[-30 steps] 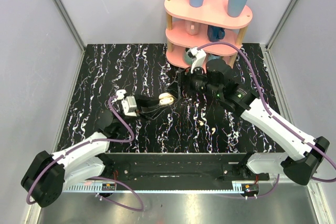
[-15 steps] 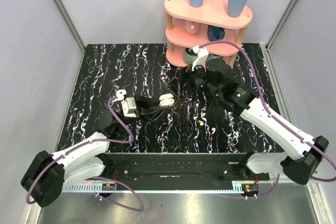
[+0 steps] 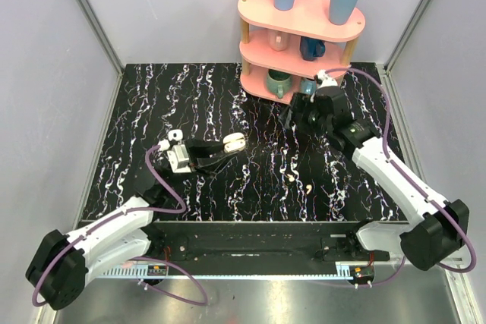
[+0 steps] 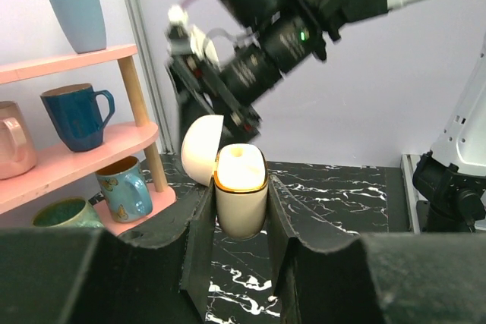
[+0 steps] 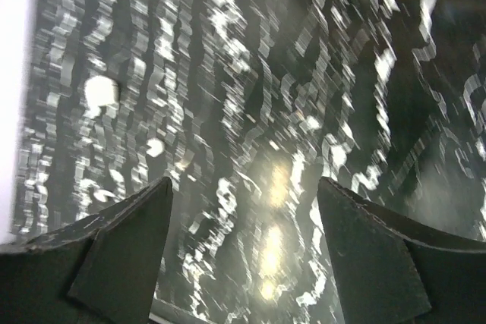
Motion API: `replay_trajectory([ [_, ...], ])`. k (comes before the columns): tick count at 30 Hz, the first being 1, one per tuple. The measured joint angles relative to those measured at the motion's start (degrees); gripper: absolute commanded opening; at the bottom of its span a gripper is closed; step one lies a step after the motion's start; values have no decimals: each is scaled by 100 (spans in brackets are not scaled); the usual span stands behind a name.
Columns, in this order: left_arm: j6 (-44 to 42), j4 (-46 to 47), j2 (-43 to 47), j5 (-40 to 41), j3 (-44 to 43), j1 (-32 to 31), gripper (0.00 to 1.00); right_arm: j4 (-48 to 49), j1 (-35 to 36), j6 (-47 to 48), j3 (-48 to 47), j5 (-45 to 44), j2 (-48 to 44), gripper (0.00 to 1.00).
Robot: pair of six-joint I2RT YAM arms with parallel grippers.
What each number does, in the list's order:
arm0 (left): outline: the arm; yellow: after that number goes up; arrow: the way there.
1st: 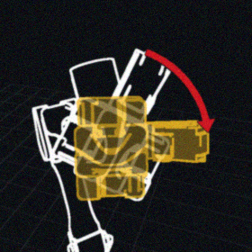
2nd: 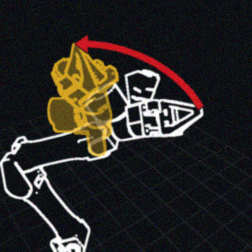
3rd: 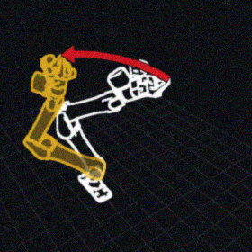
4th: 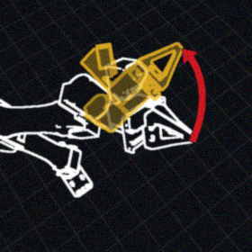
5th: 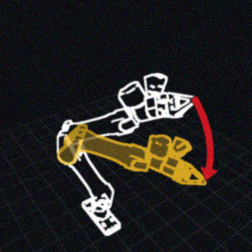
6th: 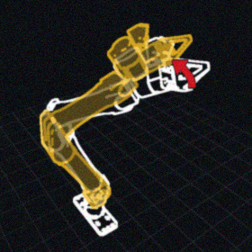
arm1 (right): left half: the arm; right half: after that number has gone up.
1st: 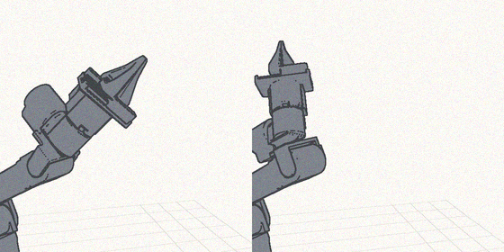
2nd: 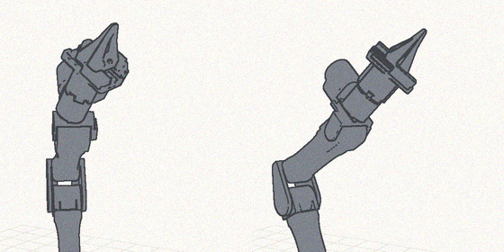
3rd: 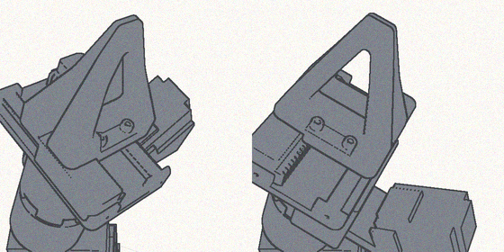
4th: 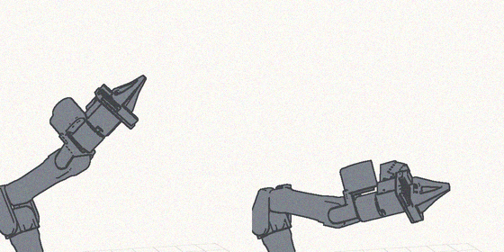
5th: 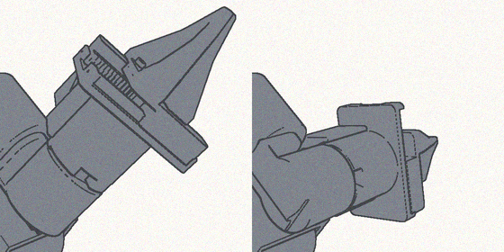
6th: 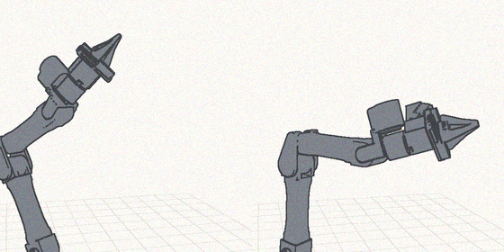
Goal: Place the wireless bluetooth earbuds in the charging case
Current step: Pick up the right earbud from the center of the board.
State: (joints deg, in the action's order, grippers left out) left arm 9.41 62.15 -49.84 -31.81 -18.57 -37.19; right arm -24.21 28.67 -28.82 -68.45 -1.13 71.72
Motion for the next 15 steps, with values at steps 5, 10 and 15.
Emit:
replay_trajectory([
  [5,-63,-184,157,103,15,0,0,-531,-319,-496,1097,-181,-72,77],
  [10,-146,-435,361,190,83,0,0,-1021,-391,-1102,2116,-258,-422,74],
  [15,-173,-562,444,205,90,0,0,-1237,-391,-1408,2549,-247,-629,70],
])
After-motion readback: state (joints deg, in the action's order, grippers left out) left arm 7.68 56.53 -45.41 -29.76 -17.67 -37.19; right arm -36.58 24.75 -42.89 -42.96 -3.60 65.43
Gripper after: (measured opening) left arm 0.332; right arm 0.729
